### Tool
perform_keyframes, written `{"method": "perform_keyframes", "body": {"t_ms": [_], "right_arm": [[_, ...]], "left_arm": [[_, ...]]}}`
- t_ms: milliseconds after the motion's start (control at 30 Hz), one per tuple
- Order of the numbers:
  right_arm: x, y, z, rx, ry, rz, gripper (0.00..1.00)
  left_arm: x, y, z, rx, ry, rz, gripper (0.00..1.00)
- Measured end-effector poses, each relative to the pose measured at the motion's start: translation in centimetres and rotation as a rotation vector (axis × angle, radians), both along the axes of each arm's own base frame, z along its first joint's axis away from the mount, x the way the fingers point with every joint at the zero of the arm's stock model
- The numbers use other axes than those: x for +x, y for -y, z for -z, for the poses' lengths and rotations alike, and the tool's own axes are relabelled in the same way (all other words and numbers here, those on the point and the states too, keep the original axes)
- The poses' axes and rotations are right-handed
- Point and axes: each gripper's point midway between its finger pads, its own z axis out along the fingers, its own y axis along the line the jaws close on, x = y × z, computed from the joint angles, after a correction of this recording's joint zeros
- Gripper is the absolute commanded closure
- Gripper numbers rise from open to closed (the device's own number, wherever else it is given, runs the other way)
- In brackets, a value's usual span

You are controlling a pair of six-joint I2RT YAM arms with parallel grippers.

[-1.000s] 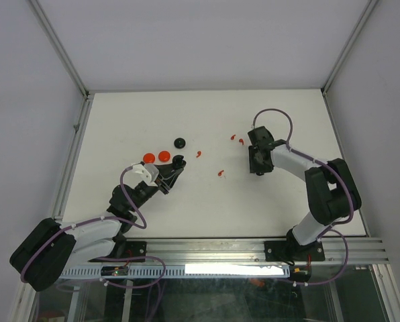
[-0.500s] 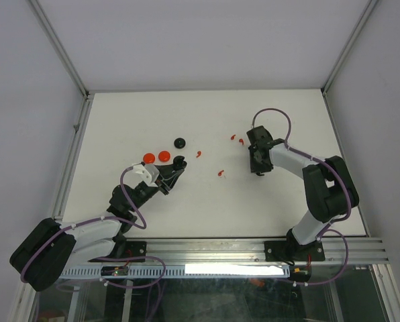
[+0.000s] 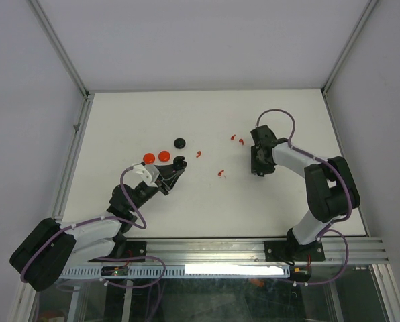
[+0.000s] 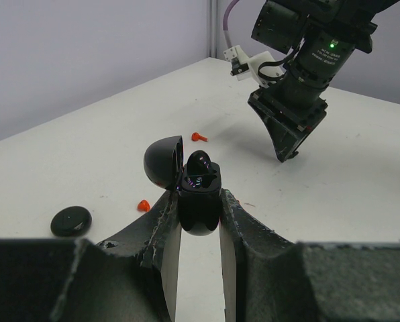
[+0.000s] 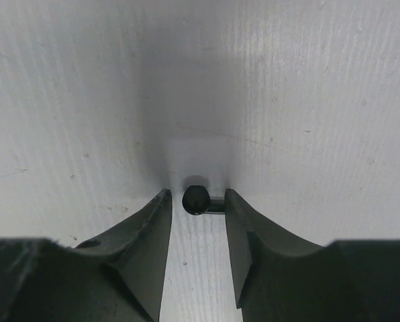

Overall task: Insert the wireless bluetooth earbuds into the charging case
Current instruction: Pick up the earbud from the center of the board.

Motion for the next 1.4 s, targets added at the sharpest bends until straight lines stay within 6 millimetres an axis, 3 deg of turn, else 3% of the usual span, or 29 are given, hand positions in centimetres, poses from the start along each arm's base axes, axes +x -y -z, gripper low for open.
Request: {"method": "perform_keyframes", "body": {"t_ms": [433, 1100, 1400], "right_arm": [[-1.4, -1.0, 0.0, 0.063, -0.059, -0.009, 0.61], [-0.3, -0.3, 0.2, 0.034, -0.039, 0.006, 0.66], [0.1, -0.1, 0.1, 0.034, -0.033, 0.007, 0.84]], "left_arm": [[0.0, 0.0, 0.0, 0.0, 0.0, 0.0, 1.0], [0.0, 0.0, 0.2, 0.006, -0.008, 0.001, 1.0], [-0.2, 0.2, 0.4, 0.012, -0.011, 0.016, 1.0]]}}
